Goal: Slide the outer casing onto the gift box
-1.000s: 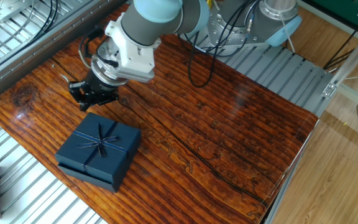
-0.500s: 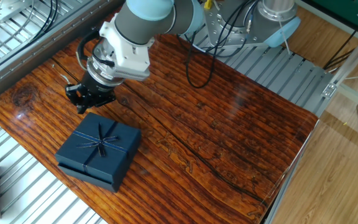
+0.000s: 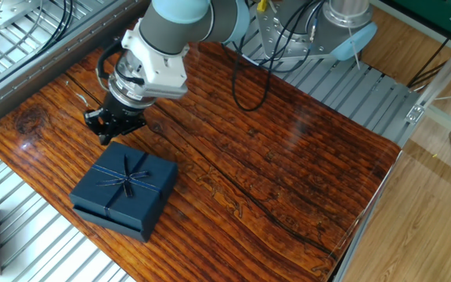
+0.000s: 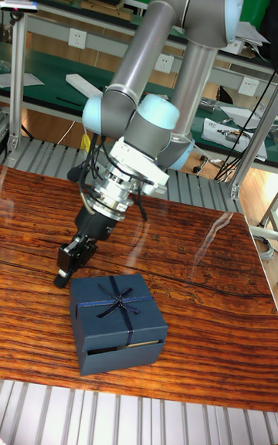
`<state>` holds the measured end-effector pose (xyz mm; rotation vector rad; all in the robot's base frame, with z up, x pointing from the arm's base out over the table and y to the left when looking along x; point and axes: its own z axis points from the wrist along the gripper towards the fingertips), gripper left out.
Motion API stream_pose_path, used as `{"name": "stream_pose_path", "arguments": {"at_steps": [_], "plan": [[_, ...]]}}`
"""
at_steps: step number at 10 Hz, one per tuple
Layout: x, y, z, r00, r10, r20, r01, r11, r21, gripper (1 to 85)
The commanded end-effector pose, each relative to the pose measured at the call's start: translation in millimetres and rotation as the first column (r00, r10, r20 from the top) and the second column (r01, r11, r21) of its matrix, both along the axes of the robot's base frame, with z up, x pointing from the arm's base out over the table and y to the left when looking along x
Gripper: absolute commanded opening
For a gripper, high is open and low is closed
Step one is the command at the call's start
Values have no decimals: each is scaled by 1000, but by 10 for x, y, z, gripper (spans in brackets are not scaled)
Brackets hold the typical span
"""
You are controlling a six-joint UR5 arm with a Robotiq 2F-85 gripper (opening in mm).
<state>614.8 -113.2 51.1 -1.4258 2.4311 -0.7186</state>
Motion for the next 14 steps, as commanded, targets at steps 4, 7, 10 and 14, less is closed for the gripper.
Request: {"name": "stream_pose_path", "arguments": {"at_steps": [4,7,10,14], "plan": [[22,-46,-41,1000,15,-3,-15,1000,9,10],[29,-7,-103,1000,-3,-15,4,999,33,10],[34,14,-101,1000,-11,-21,12,999,35,10],[53,49,-80,999,-28,-19,28,999,43,10]]}}
